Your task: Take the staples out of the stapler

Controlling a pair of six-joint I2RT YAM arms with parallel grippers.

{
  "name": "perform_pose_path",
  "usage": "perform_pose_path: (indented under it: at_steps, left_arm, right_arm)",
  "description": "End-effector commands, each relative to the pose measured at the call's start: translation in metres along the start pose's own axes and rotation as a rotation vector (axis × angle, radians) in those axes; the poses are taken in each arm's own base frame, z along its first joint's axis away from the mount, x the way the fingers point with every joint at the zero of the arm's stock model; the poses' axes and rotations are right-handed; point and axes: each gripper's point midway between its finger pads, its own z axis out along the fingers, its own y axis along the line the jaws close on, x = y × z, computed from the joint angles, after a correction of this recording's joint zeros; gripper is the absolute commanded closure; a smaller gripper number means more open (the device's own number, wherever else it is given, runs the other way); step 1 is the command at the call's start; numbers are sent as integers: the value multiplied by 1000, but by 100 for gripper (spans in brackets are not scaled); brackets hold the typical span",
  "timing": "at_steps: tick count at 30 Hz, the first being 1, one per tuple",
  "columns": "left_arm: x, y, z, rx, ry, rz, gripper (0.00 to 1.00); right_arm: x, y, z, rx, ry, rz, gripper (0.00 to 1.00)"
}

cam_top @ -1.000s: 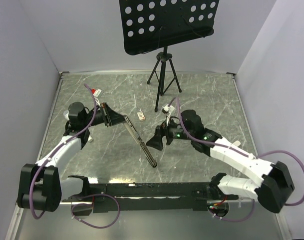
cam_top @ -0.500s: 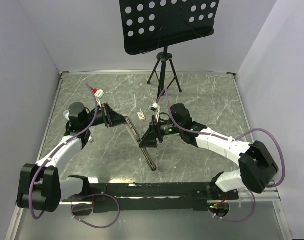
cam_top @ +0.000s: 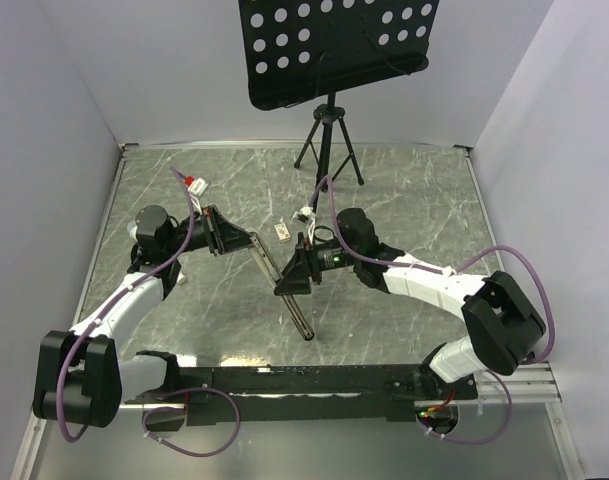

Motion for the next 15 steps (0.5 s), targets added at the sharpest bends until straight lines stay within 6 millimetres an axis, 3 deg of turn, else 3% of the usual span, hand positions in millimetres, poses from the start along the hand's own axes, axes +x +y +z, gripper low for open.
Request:
perform_pose_path:
  at_steps: [1, 7, 8, 11, 15]
  left_arm:
    - [-6, -22, -1, 58, -3, 67, 99]
    - [-6, -21, -1, 51, -6, 65, 99]
    - [-7, -20, -1, 45, -11, 64, 99]
    - [-8, -13, 1, 14, -13, 36, 98]
    - [-11, -7, 2, -12, -17, 28, 80]
  right_arm:
    - [0, 4, -1, -35, -8, -62, 30]
    - [5, 3, -1, -46, -14, -52, 54]
    - [5, 5, -1, -49, -19, -54, 65]
    - [3, 5, -3, -30, -41, -62, 83]
    - [-3, 2, -9, 27, -70, -69, 100]
